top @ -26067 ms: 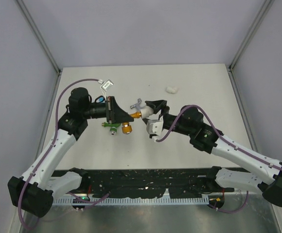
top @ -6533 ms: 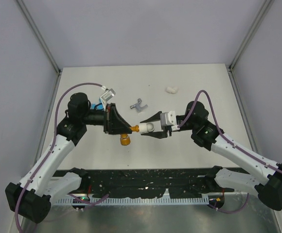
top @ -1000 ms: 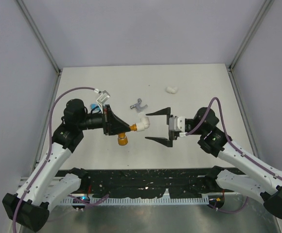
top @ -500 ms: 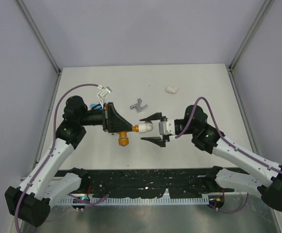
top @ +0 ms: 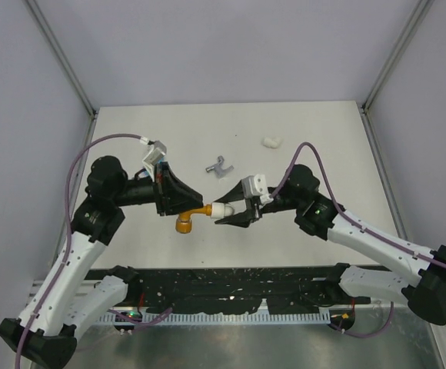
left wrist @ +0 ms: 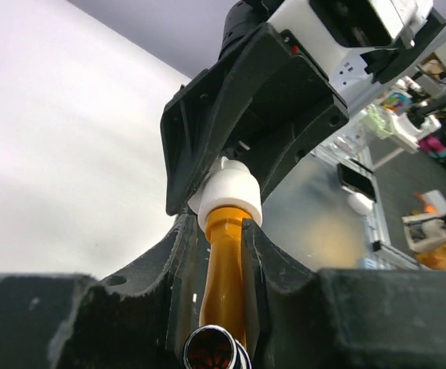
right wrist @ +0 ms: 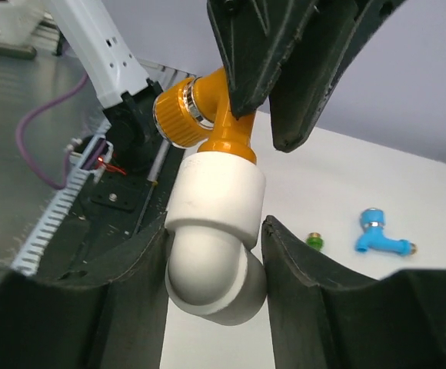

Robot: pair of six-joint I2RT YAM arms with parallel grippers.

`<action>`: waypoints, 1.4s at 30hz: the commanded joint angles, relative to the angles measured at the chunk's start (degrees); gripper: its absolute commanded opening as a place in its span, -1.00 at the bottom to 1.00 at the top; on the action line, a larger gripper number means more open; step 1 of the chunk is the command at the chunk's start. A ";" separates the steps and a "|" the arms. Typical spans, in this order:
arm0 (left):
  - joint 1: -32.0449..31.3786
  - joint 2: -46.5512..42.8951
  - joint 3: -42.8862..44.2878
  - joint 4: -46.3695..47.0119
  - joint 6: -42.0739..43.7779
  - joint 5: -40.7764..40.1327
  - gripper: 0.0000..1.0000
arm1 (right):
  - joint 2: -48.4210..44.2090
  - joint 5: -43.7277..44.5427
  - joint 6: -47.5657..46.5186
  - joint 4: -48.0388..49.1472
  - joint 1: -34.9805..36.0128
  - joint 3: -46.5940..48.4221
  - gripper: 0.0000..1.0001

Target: Install the water faucets

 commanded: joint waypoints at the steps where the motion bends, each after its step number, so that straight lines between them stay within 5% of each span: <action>1: 0.14 -6.46 1.53 -5.52 19.38 -10.73 -1.00 | 1.74 7.63 23.83 6.64 -0.79 5.53 -0.90; 8: -0.12 -17.02 -3.66 -2.71 29.60 -16.01 -1.00 | 7.01 5.88 46.38 21.22 -2.38 4.04 -0.89; 9: -0.12 -17.81 -4.19 -2.36 29.60 -16.28 -0.86 | 7.19 5.88 46.56 21.93 -2.38 4.04 -0.90; 12: -0.21 -18.78 -6.29 0.01 26.10 -17.68 -0.42 | 7.37 5.53 46.56 23.42 -2.47 3.60 -0.89; 17: -0.04 -18.78 -8.06 2.48 19.16 -21.63 -0.29 | 6.67 4.38 44.98 22.56 -2.47 3.95 -0.90; 21: -0.04 -19.40 -8.67 4.32 12.92 -28.84 0.05 | 6.31 4.65 44.80 22.11 -3.17 3.33 -0.90; 29: 0.05 -20.71 -10.33 3.71 8.43 -30.43 0.18 | 7.63 4.83 45.94 24.21 -6.07 1.49 -0.90; 34: -0.04 -26.42 -17.01 6.51 2.55 -36.13 0.51 | 7.02 4.74 48.76 28.09 -7.12 0.35 -0.89; 42: 0.14 -33.98 -30.37 23.28 -13.53 -40.36 0.68 | 4.65 6.40 50.25 29.75 -7.21 -0.36 -0.89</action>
